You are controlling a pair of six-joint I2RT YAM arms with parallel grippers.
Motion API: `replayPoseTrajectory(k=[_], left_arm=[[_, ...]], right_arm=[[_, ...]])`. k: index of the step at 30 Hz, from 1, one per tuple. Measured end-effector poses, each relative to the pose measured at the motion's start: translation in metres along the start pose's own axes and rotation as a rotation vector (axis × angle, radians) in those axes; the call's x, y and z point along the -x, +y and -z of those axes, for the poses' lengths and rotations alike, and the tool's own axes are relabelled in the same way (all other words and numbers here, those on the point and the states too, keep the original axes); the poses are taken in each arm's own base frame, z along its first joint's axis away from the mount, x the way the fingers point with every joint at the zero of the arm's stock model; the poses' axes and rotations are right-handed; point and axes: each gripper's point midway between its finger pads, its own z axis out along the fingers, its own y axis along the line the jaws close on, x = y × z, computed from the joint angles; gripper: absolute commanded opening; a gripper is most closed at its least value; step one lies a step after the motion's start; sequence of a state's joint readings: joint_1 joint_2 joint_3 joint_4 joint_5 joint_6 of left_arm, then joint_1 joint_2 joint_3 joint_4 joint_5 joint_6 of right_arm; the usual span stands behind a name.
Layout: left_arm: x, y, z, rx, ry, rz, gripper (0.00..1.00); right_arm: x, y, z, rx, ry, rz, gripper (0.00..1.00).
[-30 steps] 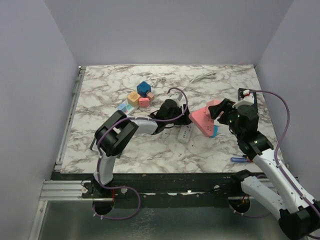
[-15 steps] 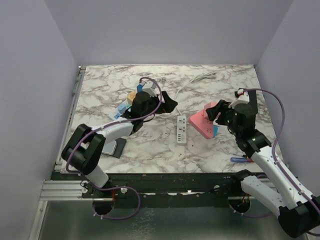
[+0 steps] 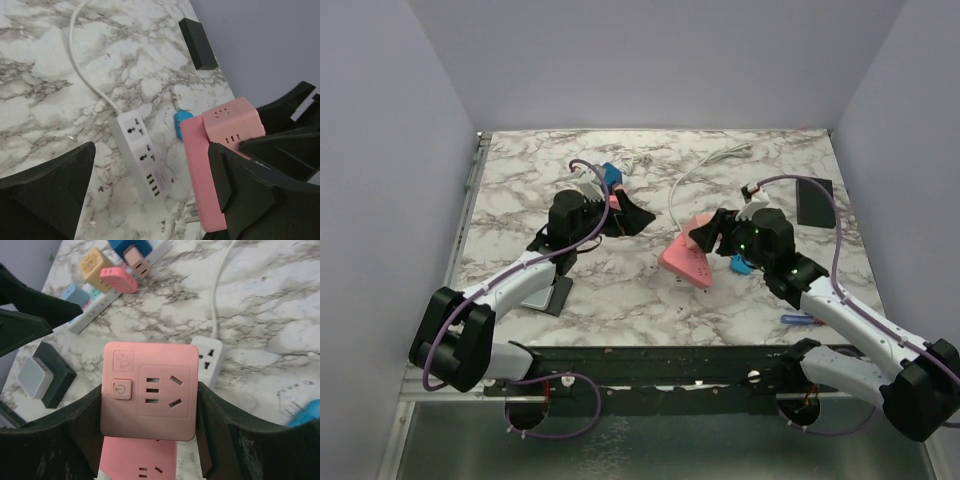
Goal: Pull the plug off the socket
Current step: Move the socket to the center of the board.
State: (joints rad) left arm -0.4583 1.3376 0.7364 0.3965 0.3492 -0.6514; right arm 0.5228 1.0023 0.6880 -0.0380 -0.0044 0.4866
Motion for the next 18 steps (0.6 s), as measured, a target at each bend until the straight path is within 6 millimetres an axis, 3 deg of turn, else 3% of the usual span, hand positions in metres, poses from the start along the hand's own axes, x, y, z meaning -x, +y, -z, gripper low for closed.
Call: replayPoseTrajectory(k=[6, 13, 18], left_arm=[[-0.034, -0.007, 0.013, -0.081, 0.092, 0.074, 0.99], [-0.057, -0.016, 0.022, -0.155, 0.177, 0.113, 0.98], [-0.074, -0.024, 0.021, -0.211, 0.244, 0.115, 0.84]], right_arm=[[-0.032, 0.024, -0.018, 0.088, 0.061, -0.022, 0.01], [-0.040, 0.037, -0.032, 0.148, 0.079, -0.030, 0.01], [-0.048, 0.043, -0.037, 0.191, 0.109, -0.026, 0.01]])
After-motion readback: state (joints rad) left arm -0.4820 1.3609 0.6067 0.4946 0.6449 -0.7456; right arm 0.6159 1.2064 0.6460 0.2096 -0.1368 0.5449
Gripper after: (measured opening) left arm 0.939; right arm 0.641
